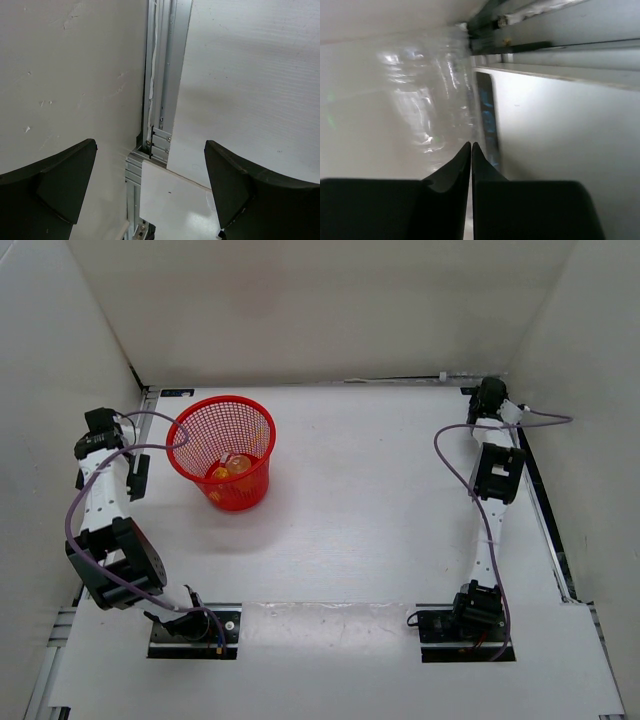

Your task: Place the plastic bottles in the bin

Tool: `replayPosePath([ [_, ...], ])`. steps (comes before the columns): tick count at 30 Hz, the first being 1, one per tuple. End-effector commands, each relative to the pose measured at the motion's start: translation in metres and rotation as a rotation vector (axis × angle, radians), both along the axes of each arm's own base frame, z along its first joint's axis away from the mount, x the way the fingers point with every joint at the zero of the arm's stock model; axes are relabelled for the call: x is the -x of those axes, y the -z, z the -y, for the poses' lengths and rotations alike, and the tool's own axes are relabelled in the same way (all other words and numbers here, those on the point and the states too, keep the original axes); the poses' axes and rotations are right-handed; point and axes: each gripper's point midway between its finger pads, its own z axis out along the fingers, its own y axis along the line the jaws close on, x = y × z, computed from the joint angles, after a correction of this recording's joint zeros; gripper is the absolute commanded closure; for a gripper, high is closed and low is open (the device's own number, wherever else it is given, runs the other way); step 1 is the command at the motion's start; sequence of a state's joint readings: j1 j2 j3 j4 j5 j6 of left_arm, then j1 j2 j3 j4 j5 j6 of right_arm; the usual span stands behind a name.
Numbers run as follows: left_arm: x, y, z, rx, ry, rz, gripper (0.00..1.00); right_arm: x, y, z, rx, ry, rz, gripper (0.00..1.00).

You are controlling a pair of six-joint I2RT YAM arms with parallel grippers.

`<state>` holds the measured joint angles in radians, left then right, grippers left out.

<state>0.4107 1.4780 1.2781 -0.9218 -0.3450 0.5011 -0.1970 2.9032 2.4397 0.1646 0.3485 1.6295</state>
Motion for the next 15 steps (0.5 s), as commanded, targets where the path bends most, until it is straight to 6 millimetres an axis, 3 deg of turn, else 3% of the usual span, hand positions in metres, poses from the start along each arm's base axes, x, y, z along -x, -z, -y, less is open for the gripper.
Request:
replayPosePath([
  [1,0.008,-0.014,0.0,-0.022,-0.006,0.035,0.0,-0.005,-0.042,-0.015,0.15,-0.117,0.004,0.97],
  [5,0.01,-0.013,0.001,-0.021,-0.006,0.033,0.0,-0.005,-0.074,-0.026,0.304,-0.228,-0.002,0.98],
  [6,0.01,-0.013,0.001,-0.021,-0.006,0.033,0.0,-0.004,-0.068,-0.028,0.333,-0.256,-0.033,0.99],
  [7,0.009,-0.013,0.002,-0.016,0.006,0.032,0.0,-0.004,-0.082,-0.037,0.405,-0.293,-0.045,0.99],
  [15,0.008,-0.016,0.002,-0.024,0.006,0.049,0.0,0.005,-0.083,-0.072,0.552,-0.506,-0.119,1.0],
])
